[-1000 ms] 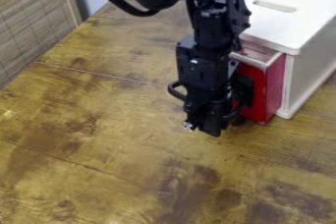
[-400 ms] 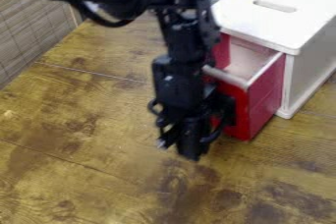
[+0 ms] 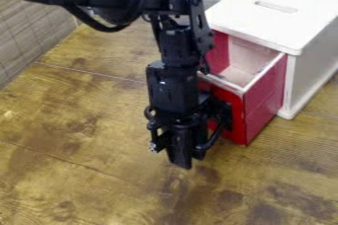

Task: Open the drawer

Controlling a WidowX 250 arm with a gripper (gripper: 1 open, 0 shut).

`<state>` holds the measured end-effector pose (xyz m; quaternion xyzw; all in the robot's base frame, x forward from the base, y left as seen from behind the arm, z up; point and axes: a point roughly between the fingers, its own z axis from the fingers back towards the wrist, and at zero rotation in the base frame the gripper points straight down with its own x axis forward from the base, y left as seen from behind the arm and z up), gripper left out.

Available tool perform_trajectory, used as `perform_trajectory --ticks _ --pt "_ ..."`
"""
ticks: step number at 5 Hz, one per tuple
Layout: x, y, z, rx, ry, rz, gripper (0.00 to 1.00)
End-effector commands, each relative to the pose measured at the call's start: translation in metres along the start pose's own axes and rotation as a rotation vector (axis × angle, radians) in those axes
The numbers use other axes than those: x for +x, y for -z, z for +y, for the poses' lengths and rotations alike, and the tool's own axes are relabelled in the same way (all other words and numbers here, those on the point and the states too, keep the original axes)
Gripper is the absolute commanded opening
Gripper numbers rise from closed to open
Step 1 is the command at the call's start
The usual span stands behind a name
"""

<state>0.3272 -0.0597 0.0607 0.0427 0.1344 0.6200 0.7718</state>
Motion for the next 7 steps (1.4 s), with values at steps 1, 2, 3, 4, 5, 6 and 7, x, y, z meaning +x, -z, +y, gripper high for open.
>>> perform_trajectory --ticks 1,2,3,4,5,6,7 --pt "0.000 -0.027 -0.002 -0.068 -0.007 -0.015 1.00" --pt "-0.003 -0.033 0.007 -0.076 -0.033 -0.010 0.00" --pt "-0.007 -0.039 0.012 -0.077 -0.041 -0.014 1.00" --pt "-0.008 -0.028 0.006 -0.071 0.030 -0.034 1.00" --pt "-0.007 -0.018 0.000 -0.061 0.088 -0.052 1.00" --pt "-0.018 -0.029 -0.008 -0.059 0.120 -0.052 1.00" --pt "-0.020 -0.025 -0.006 -0.062 0.093 -0.040 1.00"
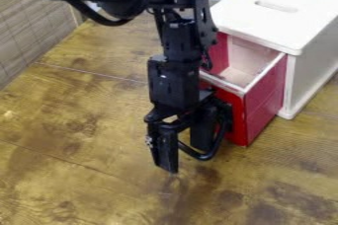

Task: Open the drawer

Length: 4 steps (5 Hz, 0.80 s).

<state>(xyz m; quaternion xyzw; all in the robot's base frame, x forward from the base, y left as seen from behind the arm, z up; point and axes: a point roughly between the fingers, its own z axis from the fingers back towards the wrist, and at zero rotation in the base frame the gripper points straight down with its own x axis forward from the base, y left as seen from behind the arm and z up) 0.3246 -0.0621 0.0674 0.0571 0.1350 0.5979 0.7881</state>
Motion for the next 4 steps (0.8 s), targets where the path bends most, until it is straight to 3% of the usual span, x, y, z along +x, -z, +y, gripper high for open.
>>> perform_trajectory --ticks 1,3,4 --pt "-0.016 -0.016 -0.008 -0.091 0.013 -0.007 1.00" --pt "-0.011 -0.032 0.010 -0.108 -0.070 0.018 1.00" --pt "-0.007 -0.034 0.010 -0.119 -0.060 0.014 1.00"
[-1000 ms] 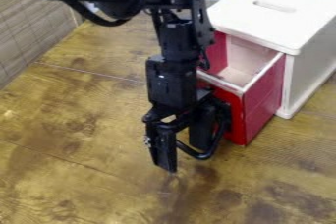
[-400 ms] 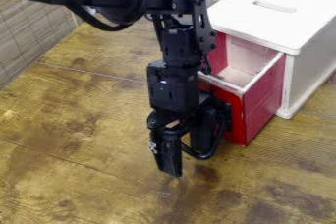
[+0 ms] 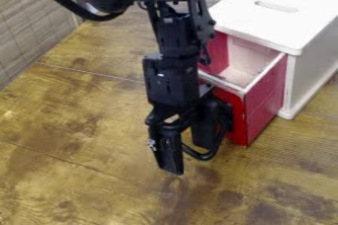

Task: Open the drawer

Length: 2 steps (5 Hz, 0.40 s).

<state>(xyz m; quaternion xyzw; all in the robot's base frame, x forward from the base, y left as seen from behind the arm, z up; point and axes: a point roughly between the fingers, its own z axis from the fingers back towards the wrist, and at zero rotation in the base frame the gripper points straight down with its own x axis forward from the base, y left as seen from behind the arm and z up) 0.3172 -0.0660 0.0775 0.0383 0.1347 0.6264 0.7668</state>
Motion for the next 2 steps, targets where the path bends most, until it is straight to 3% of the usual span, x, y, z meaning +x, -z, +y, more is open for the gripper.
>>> perform_trajectory --ticks 1,2 --pt "0.0030 -0.0226 0.0000 -0.085 0.003 -0.022 1.00" --pt "0.0060 -0.0189 -0.0003 -0.087 -0.002 -0.030 1.00"
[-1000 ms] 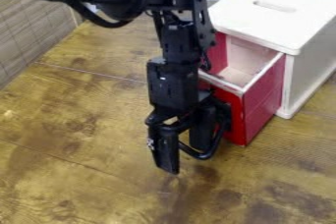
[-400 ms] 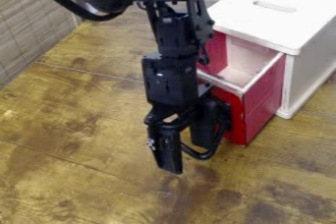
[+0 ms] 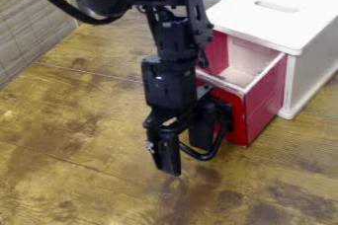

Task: Open the drawer

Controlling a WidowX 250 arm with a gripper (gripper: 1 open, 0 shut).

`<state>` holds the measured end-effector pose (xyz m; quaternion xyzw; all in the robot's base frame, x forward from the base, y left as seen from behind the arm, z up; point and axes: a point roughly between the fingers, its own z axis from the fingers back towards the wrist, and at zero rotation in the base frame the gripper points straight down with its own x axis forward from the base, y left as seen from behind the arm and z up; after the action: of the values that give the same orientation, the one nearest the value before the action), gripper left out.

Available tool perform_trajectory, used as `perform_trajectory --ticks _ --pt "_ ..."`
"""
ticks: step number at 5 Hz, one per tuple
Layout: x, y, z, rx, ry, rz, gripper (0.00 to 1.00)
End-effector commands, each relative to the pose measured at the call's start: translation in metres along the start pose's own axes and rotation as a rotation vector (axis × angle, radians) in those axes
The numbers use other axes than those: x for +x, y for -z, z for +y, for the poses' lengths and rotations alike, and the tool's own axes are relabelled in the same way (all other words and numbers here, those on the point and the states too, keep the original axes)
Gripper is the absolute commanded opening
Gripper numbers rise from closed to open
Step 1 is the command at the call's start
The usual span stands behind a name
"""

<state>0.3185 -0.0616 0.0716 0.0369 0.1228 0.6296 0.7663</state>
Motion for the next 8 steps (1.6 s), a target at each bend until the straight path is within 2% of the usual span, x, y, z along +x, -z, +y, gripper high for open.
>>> perform_trajectory --ticks 1,2,3,5,6,7,8 --pt "0.002 -0.018 -0.005 -0.064 0.040 -0.024 1.00" --pt "0.001 -0.012 -0.012 -0.058 0.074 -0.035 1.00" --pt "0.003 -0.023 -0.018 -0.063 0.090 -0.036 1.00" --pt "0.003 -0.032 -0.022 -0.058 0.109 -0.038 1.00" --pt "0.010 -0.027 -0.020 -0.060 0.080 -0.042 1.00" --pt "0.019 -0.022 -0.018 -0.068 0.037 -0.050 0.00" --pt "0.017 -0.012 -0.017 -0.069 0.029 -0.064 1.00"
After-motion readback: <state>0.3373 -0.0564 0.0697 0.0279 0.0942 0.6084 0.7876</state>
